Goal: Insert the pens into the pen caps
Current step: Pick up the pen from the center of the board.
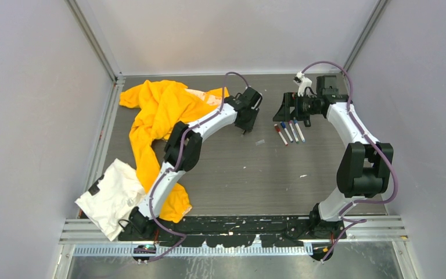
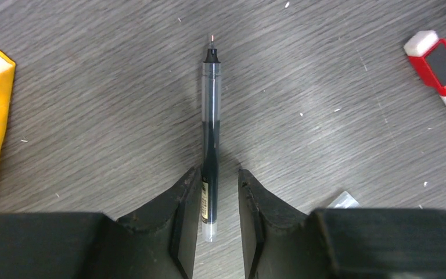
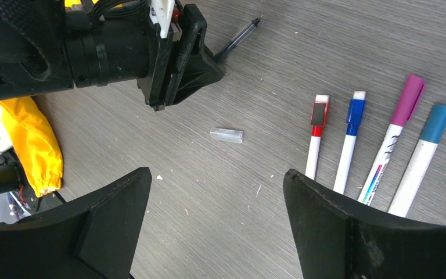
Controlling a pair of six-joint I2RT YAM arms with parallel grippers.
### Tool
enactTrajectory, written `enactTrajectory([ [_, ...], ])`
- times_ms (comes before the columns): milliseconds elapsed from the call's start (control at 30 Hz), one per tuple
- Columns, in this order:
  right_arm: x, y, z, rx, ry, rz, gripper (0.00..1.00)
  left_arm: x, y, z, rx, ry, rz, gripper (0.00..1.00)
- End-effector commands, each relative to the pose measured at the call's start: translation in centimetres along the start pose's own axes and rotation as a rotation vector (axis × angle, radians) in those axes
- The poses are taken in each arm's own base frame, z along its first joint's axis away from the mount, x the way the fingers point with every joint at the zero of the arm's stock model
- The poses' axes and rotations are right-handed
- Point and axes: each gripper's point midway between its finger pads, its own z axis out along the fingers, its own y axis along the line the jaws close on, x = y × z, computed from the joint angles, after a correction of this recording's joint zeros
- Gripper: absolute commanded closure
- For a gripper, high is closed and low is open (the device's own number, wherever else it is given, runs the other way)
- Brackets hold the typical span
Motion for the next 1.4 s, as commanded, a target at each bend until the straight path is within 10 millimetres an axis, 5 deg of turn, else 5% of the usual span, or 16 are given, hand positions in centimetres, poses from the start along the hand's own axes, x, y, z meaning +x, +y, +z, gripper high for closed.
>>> enactTrajectory([
  [0, -1.4, 1.0, -0.9, -0.022, -0.059, -0.03, 0.11, 0.2, 0.5, -0.2, -0.035, 0.02, 0.028, 0.69],
  [133, -1.4, 1.2, -0.8, -0.03, -0.06, -0.026, 0.12, 0.5, 0.8, 0.0, -0.049, 0.03, 0.03, 0.7],
  [200, -1.4, 1.2, -0.8, -0.029, -0.06, -0.024, 0.12, 0.6, 0.8, 0.0, -0.048, 0.034, 0.03, 0.82],
  [367, -1.3, 1.4, -0.9, -0.039, -0.061, -0.023, 0.13, 0.9, 0.8, -0.2, -0.043, 0.041, 0.03, 0.94],
  [567, -0.7, 2.8, -1.0, -0.112, -0.057, -0.018, 0.13, -1.0, 0.0, -1.8, -0.01, -0.036, -0.006, 0.99],
  [800, -0.6, 4.2, -0.9, -0.192, -0.08, 0.041, 0.19, -4.9, -1.9, -7.2, 0.155, -0.223, -0.155, 0.99],
  [1033, -2.5, 6.3, -0.5, -0.336, -0.157, 0.256, 0.37, -5.0, -2.8, -13.0, 0.341, -0.33, -0.338, 0.99],
  [1167, -4.1, 8.2, -0.5, -0.439, -0.201, 0.33, 0.37, -5.4, -3.9, -16.8, 0.485, -0.417, -0.489, 0.99],
  [1367, -4.8, 10.3, 0.1, -0.502, -0.195, 0.37, 0.35, -5.3, -4.7, -19.9, 0.617, -0.482, -0.641, 1.0],
])
